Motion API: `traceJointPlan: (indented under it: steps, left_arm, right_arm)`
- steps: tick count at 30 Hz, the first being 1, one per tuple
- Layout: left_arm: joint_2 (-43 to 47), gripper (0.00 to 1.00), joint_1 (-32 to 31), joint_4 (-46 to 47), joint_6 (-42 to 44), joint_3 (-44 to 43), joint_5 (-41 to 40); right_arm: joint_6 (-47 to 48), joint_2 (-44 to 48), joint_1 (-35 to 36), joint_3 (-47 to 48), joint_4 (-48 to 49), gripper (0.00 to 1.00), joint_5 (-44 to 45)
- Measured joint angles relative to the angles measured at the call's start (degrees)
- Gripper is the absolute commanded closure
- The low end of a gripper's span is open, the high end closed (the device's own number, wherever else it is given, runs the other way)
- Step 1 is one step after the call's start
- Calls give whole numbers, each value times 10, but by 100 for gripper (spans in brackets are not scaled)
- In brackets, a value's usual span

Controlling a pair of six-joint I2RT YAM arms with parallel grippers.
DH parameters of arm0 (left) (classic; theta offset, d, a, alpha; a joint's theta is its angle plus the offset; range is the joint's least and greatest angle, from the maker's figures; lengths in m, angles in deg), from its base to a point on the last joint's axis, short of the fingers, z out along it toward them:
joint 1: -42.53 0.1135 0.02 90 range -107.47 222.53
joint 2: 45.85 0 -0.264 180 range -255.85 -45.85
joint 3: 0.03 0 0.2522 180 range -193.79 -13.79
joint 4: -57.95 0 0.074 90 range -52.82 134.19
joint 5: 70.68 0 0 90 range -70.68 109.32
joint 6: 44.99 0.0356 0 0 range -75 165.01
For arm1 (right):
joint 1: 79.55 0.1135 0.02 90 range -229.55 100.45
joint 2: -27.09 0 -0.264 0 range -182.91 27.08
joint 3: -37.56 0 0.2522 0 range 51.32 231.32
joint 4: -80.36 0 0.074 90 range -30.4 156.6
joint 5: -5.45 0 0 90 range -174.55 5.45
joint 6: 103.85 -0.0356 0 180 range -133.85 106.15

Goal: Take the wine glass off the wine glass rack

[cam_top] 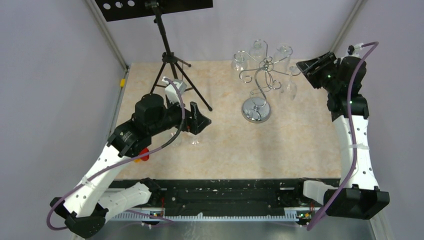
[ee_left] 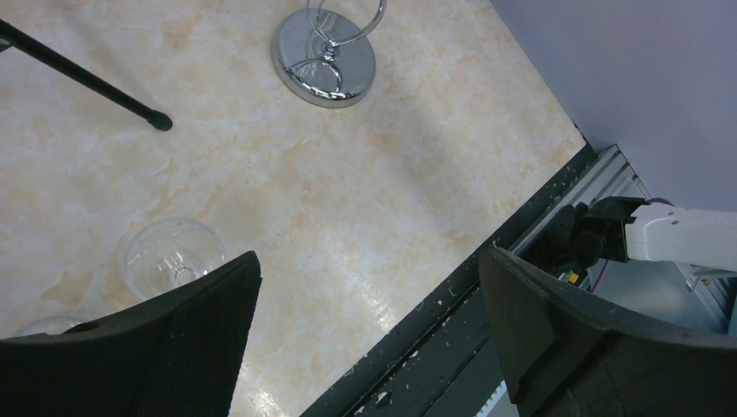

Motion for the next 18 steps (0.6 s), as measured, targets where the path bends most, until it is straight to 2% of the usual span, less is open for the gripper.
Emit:
traceJointPlan:
  steps: [11, 18]
  left_arm:
    - [9, 1, 0, 0, 0, 5, 0]
    - [9, 1, 0, 0, -1, 12, 0]
  right_arm:
    - [-37, -4, 0, -28, 27, 59, 21]
    - [-49, -10, 0, -35, 39, 73, 33]
